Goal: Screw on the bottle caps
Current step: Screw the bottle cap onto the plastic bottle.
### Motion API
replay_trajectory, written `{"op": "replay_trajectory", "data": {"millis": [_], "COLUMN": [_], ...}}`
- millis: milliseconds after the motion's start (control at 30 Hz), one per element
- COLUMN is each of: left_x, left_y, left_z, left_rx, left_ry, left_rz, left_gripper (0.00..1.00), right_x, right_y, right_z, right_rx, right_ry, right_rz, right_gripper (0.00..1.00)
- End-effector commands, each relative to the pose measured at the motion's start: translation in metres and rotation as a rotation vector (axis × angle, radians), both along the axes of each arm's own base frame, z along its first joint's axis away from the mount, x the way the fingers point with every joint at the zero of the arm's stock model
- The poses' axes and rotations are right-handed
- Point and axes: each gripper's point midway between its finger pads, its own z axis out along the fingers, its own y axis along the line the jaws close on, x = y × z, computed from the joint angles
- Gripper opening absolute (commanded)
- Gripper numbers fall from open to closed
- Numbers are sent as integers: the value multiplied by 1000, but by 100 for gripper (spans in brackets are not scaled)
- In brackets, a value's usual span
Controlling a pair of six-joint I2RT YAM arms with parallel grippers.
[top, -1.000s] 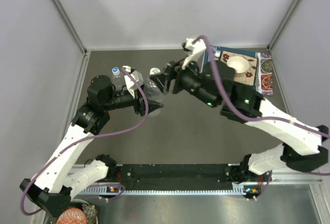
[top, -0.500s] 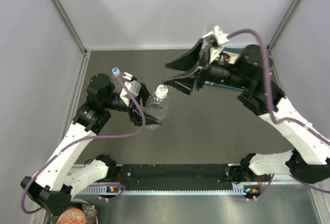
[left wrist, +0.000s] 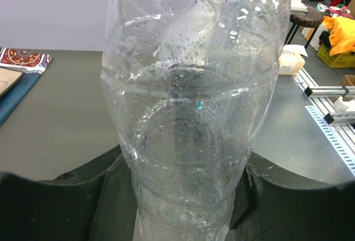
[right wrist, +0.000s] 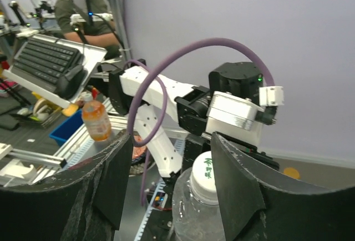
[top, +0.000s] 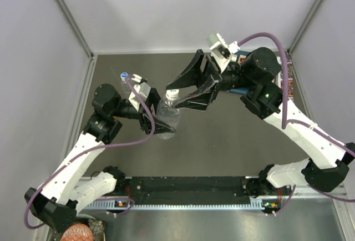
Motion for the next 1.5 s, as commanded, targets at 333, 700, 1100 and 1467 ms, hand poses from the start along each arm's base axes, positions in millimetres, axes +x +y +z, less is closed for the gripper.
{"op": "replay_trajectory", "data": {"millis": [333,700,1100,1467], "left_x": [-10,-14,-9,27], "left_y": [4,4,2,-1], "left_z": [21,15,19,30], "left_rx": [-50,-33,-41,-41], "left_ry": [-68,-61,-77,-113], "left_rz": [-19,-35,-15,190], "left_gripper": [0,0,0,0], "right_x": [8,32,23,39], "right_y": [11,16,13,22], "right_z": [4,13,2,-22], "right_rx": [28,58,31,-67], "right_ry": [-1,21,51,136], "right_rz": [52,-9,45,-28], "right_gripper": [61,61,34,0]}}
